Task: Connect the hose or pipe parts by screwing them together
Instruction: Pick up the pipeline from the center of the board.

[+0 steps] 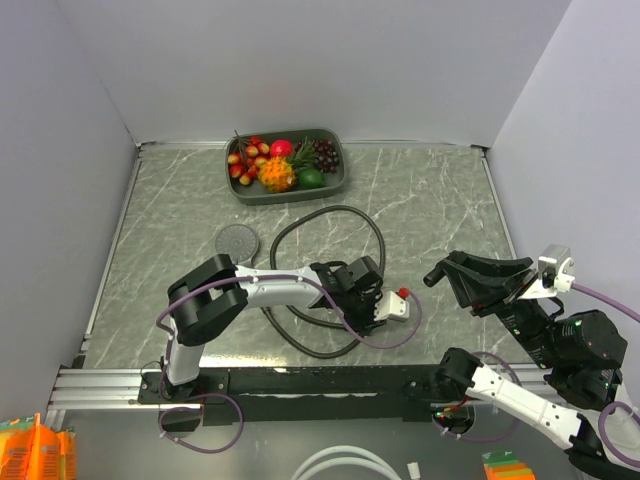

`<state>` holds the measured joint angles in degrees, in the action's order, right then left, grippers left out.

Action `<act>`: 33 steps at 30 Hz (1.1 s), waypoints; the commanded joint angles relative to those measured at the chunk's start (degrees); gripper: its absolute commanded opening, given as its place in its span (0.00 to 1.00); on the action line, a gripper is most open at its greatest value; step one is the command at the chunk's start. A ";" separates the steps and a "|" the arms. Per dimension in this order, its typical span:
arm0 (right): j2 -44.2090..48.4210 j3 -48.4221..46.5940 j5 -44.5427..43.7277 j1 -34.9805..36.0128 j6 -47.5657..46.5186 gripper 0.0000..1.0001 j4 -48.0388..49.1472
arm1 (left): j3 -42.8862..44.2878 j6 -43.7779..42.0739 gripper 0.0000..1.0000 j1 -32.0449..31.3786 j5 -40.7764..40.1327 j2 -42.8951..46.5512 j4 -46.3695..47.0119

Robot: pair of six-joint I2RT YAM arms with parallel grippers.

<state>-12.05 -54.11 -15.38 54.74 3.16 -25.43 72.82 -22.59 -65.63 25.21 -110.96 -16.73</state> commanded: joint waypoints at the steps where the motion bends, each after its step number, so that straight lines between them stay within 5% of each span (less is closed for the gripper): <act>1: 0.63 -1.53 -0.18 0.01 0.27 0.00 1.44 | -1.54 0.18 0.18 -0.73 0.01 1.00 -0.76; 11: 0.37 -1.70 -0.35 0.01 0.18 0.00 1.44 | -2.86 0.53 0.01 -1.35 -1.13 3.11 -1.19; 18: -1.57 -3.20 -0.27 -0.07 -1.22 0.00 1.96 | 9.61 2.54 0.01 -0.65 -2.63 7.50 -12.25; 27: -7.01 -9.60 2.01 -0.07 -2.28 0.00 2.40 | 12.97 3.41 0.01 -0.12 -1.57 33.84 -19.21; 33: -12.89 -16.46 8.86 -0.07 -2.63 0.00 1.18 | -9.86 17.74 0.01 -0.55 3.79 56.07 6.24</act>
<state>-20.97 -65.12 -12.29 54.74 1.50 -25.96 74.35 -14.87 -65.43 24.45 -63.72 -23.46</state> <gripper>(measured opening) 0.387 0.251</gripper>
